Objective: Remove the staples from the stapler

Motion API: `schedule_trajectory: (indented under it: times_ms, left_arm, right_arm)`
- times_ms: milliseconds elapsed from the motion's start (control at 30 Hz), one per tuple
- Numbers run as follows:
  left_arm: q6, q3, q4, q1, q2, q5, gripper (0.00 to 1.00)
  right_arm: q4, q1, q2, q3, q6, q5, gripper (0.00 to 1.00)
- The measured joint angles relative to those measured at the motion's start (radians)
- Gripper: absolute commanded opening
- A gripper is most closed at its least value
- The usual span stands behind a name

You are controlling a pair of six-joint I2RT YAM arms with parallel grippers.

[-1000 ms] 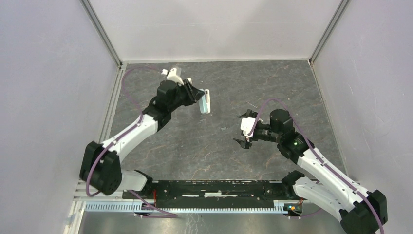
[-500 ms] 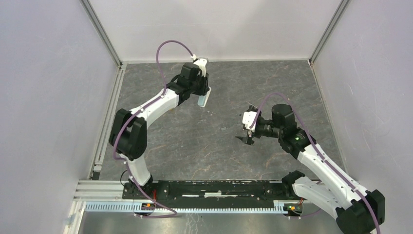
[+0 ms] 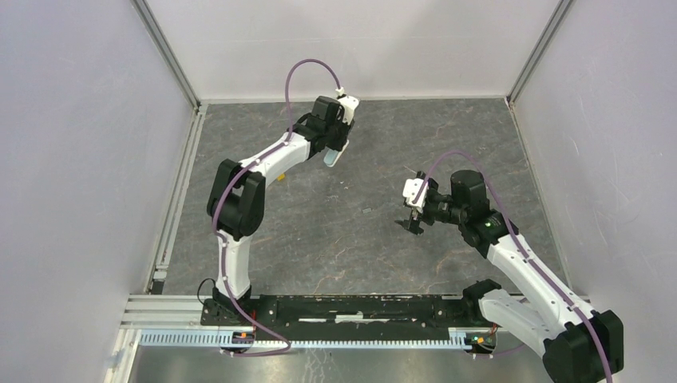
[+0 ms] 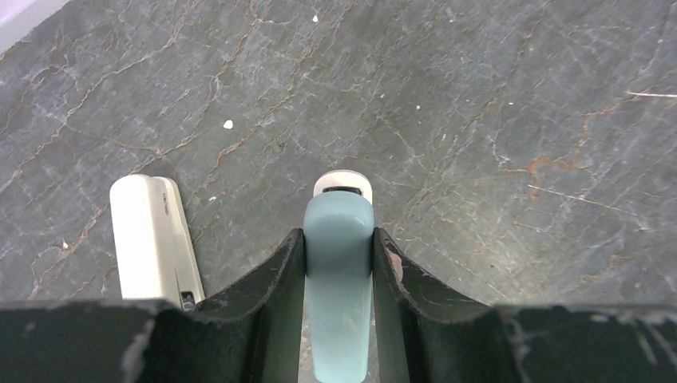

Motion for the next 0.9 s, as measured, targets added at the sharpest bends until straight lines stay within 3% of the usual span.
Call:
schedule_trajectory:
  times_ms: [267, 433, 533, 700, 900]
  left_arm:
    - [0.080, 0.107, -0.034, 0.000, 0.130, -0.064, 0.04]
    - [0.108, 0.189, -0.055, 0.000, 0.222, -0.108, 0.20]
    - [0.122, 0.260, -0.086, 0.000, 0.273, -0.125, 0.40]
    - [0.130, 0.327, -0.121, 0.000, 0.310, -0.134, 0.60]
    - [0.129, 0.341, -0.127, 0.000, 0.306, -0.138, 0.66]
  right_arm:
    - [0.000, 0.000, 0.006, -0.004, -0.006, 0.003, 0.98]
    - [0.000, 0.000, 0.011, -0.005, -0.008, 0.005, 0.98]
    - [0.000, 0.000, 0.012, -0.005, -0.010, 0.008, 0.98]
    - [0.000, 0.000, 0.013, -0.005, -0.017, 0.021, 0.98]
    - [0.000, 0.000, 0.014, -0.005, -0.024, 0.023, 0.98]
